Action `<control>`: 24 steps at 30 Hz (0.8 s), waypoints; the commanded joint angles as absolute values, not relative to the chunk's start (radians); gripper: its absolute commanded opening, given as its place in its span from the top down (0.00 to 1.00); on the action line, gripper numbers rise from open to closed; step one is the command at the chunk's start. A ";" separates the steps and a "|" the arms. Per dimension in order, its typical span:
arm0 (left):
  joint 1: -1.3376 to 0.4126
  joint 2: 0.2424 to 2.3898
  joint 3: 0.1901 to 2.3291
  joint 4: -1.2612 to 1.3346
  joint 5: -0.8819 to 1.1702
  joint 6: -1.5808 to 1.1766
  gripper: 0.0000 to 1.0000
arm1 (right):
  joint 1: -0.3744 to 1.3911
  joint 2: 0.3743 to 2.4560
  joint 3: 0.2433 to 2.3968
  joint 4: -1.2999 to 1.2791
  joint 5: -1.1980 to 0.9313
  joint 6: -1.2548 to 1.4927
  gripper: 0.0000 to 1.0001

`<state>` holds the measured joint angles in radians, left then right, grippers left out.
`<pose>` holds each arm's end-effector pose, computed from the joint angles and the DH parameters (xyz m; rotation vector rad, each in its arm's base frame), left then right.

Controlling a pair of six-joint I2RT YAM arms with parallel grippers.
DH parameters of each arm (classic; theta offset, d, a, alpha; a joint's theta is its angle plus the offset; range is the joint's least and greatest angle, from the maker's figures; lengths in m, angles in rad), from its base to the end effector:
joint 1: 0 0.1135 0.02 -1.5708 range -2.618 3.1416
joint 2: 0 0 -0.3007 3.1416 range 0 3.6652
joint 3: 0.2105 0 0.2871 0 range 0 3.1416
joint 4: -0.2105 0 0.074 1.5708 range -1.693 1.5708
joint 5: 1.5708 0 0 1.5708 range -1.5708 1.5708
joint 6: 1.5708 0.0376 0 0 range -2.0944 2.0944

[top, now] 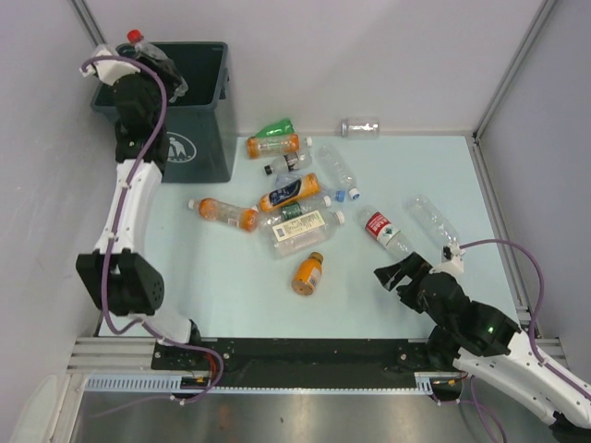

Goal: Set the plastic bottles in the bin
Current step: Place the plastic bottle in the trash bin.

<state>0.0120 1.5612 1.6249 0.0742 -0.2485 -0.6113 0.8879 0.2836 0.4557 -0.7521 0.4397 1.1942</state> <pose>0.4027 0.0141 0.5071 -0.6337 1.2982 -0.3141 0.0680 0.0582 0.2456 0.5906 2.1066 0.7675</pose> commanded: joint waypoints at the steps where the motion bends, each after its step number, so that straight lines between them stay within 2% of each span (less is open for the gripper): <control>1: 0.035 1.655 1.828 0.074 -0.187 -0.574 0.28 | 0.888 0.264 0.457 -0.790 0.468 1.226 0.00; 5: 0.041 1.723 1.919 0.054 -0.176 -0.554 0.18 | 0.890 0.259 0.459 -0.799 0.463 1.232 0.00; 9: 0.043 1.758 1.960 0.009 -0.181 -0.557 0.01 | 0.890 0.249 0.459 -0.810 0.465 1.239 0.00; 18: 0.043 1.663 1.898 -0.061 -0.098 -0.554 0.00 | 0.891 0.247 0.457 -0.808 0.482 1.220 0.00; 24: 0.040 1.497 1.723 -0.094 -0.008 -0.604 0.00 | 0.890 0.255 0.459 -0.822 0.492 1.224 0.00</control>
